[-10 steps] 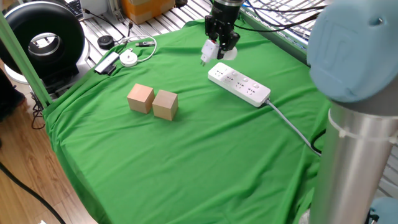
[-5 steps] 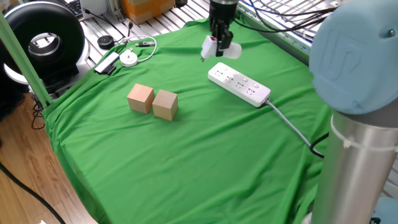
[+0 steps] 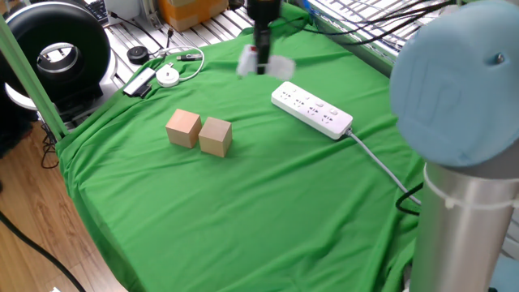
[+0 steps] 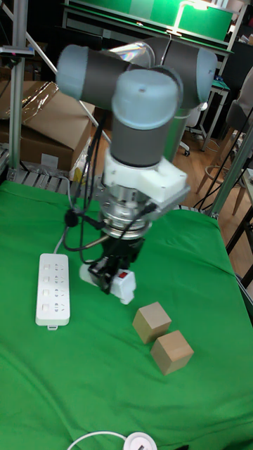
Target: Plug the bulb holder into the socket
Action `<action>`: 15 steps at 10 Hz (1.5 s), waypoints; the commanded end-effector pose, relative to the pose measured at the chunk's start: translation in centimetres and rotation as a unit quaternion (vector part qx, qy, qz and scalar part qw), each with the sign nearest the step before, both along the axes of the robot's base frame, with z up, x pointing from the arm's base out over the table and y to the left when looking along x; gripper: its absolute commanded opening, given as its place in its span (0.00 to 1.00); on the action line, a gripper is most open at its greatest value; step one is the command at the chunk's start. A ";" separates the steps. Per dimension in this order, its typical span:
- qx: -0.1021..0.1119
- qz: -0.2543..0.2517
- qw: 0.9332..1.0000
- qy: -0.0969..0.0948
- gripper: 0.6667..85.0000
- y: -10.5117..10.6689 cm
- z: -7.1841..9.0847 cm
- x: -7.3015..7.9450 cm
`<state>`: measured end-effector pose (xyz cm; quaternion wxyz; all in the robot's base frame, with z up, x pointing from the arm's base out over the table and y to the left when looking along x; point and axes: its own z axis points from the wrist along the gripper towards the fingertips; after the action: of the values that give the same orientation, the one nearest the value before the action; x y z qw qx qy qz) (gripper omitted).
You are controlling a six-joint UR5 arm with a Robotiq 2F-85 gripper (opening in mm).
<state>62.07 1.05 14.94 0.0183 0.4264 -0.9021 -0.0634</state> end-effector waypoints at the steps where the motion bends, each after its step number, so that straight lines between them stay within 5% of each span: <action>1: -0.022 -0.005 1.000 0.002 0.00 2.1 0.5 0.0; 3: -0.027 0.017 0.999 -0.003 0.00 1.8 0.5 0.2; 5: -0.016 -0.006 1.000 0.012 0.00 2.4 0.6 -0.5; 8: -0.027 -0.053 0.998 0.031 0.00 6.9 1.7 0.3; 10: -0.021 -0.069 0.997 0.028 0.00 9.5 1.7 1.4; 12: -0.031 -0.072 0.997 0.022 0.00 10.0 0.9 2.3; 15: -0.037 -0.083 0.995 0.038 0.00 10.0 -1.2 1.9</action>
<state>63.94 10.16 14.95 0.0576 0.3590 -0.9306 -0.0429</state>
